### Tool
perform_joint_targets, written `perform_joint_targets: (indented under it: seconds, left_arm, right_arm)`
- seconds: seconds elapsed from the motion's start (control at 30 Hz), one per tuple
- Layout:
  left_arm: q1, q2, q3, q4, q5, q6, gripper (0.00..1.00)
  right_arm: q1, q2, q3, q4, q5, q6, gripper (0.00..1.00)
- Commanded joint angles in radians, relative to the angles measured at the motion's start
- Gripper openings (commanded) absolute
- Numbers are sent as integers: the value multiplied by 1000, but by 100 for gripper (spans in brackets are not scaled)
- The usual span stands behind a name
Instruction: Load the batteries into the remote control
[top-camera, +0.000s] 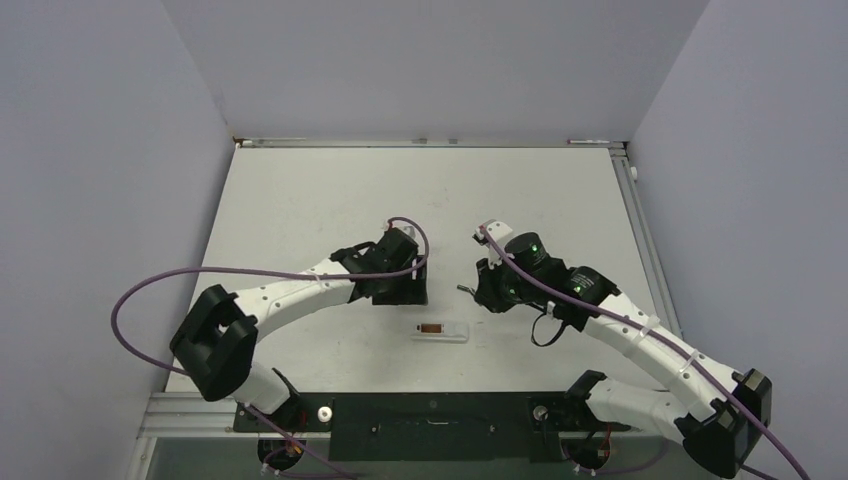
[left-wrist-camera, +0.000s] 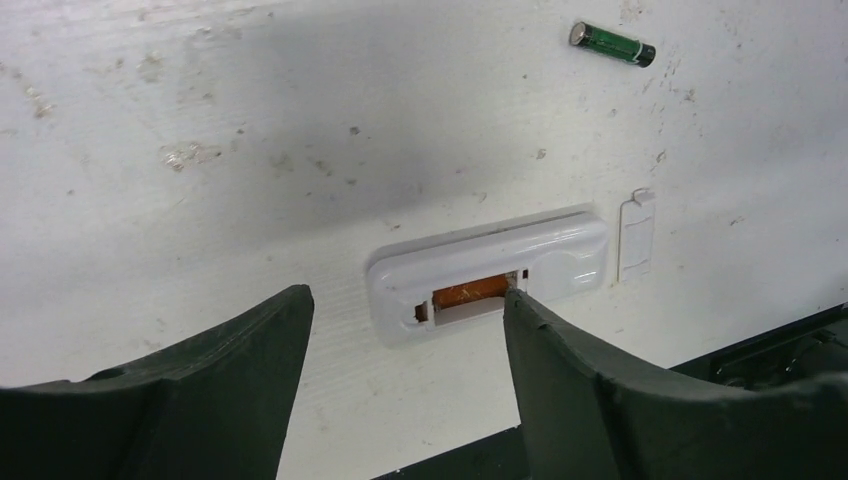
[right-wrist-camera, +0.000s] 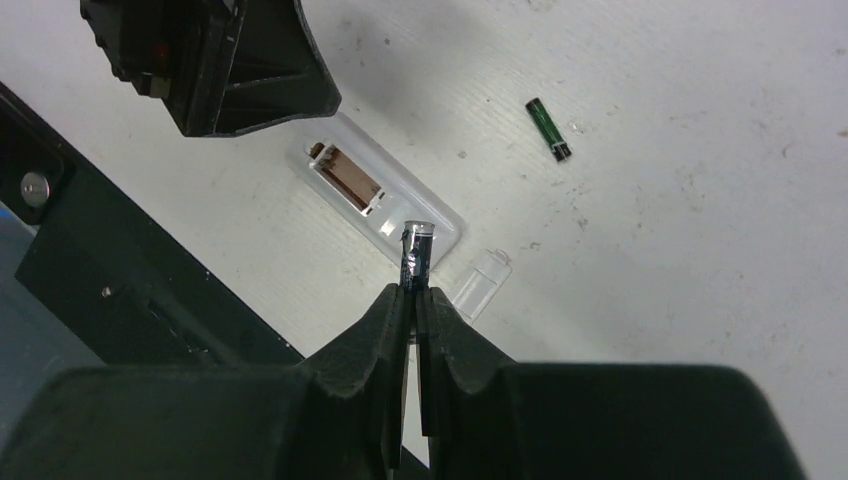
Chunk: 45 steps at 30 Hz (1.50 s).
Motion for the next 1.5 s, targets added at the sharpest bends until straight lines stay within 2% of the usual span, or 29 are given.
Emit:
perform_joint_targets:
  seconds: [0.0,0.27,0.5,0.8,1.47]
  left_arm:
    - [39,-126,-80,-22,-27,-68,69]
    - [112,-359,-271,61,59,-132,74]
    - [137,-442,-340,75,125,-153,75]
    - [190,-425,-425,165,233,-171,76]
    - [230,-344,-452,224,319,-147,76]
  right_arm:
    - [36,53,84,33,-55,-138,9]
    - [144,150,130,20,-50,-346,9]
    - [190,210,146,23,-75,-540,8]
    - [234,330,171,3,-90,-699,8]
    - [298,547,197,80,-30,-719,9]
